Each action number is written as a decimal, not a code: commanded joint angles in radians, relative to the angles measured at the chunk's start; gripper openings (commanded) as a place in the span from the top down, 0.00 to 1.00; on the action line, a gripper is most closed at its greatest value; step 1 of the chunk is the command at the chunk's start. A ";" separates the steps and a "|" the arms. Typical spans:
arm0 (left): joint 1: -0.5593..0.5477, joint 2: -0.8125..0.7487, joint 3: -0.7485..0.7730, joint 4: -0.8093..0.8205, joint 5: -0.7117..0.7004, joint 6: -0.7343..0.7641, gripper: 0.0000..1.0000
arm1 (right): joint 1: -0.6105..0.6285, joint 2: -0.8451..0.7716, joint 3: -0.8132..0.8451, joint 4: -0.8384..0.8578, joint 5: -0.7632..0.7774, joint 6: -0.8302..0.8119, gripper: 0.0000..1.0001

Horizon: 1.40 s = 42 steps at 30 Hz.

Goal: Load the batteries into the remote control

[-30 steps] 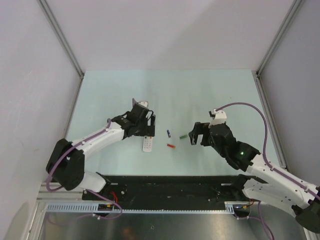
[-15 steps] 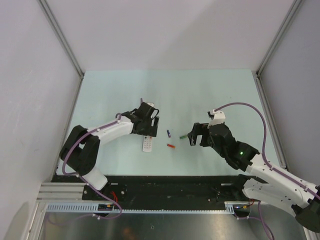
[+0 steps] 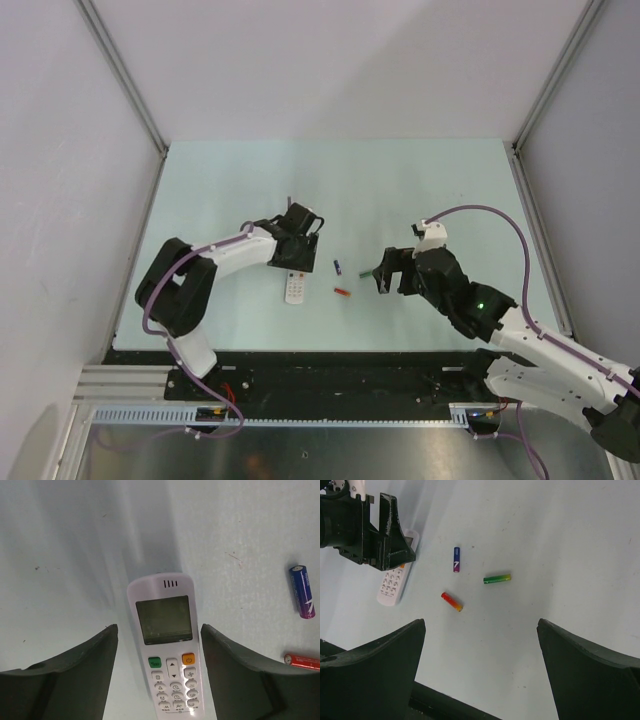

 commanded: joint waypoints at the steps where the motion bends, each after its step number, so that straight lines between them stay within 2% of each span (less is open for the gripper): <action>1: 0.001 0.009 0.025 0.008 -0.022 -0.008 0.28 | 0.005 -0.014 0.004 0.001 0.008 0.006 0.00; 3: 0.001 0.016 0.024 0.010 -0.024 -0.008 0.29 | 0.007 -0.014 0.004 0.001 0.008 0.010 0.00; 5: 0.001 0.027 0.027 0.010 -0.019 -0.010 0.34 | 0.007 -0.011 0.004 0.001 0.006 0.012 0.00; 6: 0.001 0.028 0.028 0.010 -0.018 -0.010 0.42 | 0.008 -0.011 0.004 0.001 0.005 0.012 0.00; 9: 0.001 0.033 0.032 0.011 -0.012 -0.007 0.53 | 0.010 -0.012 0.004 -0.005 0.008 0.015 0.00; 10: 0.001 0.033 0.028 0.011 -0.013 -0.006 0.53 | 0.008 -0.014 0.004 -0.010 0.009 0.016 0.00; 11: 0.001 0.033 0.027 0.011 -0.015 -0.008 0.53 | 0.012 -0.017 0.004 -0.012 0.011 0.015 0.00; 15: 0.001 0.032 0.022 0.011 -0.022 -0.014 0.31 | 0.010 -0.021 0.004 -0.015 0.014 0.018 0.00; 20: 0.002 0.042 0.021 0.011 -0.018 -0.014 0.30 | 0.015 -0.020 0.004 -0.015 0.015 0.019 0.00; 23: 0.002 0.055 0.018 0.011 -0.016 -0.016 0.41 | 0.016 -0.020 0.004 -0.018 0.017 0.019 0.00; 24: 0.002 0.056 0.018 0.011 -0.015 -0.016 0.50 | 0.015 -0.020 0.004 -0.018 0.020 0.018 0.00; 26: 0.002 0.061 0.015 0.011 -0.015 -0.016 0.59 | 0.016 -0.021 0.004 -0.019 0.020 0.018 0.00; 27: 0.002 0.059 0.015 0.013 -0.015 -0.017 0.69 | 0.018 -0.021 0.004 -0.021 0.018 0.018 0.00; 28: 0.002 0.053 0.013 0.013 -0.016 -0.017 0.74 | 0.018 -0.025 0.004 -0.021 0.020 0.018 0.00; 29: 0.002 0.035 0.015 0.013 -0.018 -0.017 0.79 | 0.018 -0.025 0.004 -0.019 0.015 0.018 0.00; 30: 0.002 0.016 0.018 0.011 -0.022 -0.014 0.90 | 0.021 -0.028 0.004 -0.018 0.015 0.016 0.00; 32: 0.002 -0.066 0.025 0.011 -0.033 -0.019 1.00 | 0.021 -0.037 0.004 -0.009 0.006 0.010 0.00; 38: 0.002 -0.255 0.104 0.013 0.067 -0.017 1.00 | 0.022 -0.048 0.010 0.022 -0.026 0.002 0.00; 41: 0.002 -0.329 0.122 0.040 0.166 -0.029 1.00 | 0.018 -0.058 0.015 0.040 -0.080 0.004 0.00; 42: 0.002 -0.371 0.105 0.088 0.255 -0.037 1.00 | 0.016 -0.066 0.015 0.065 -0.104 0.009 0.00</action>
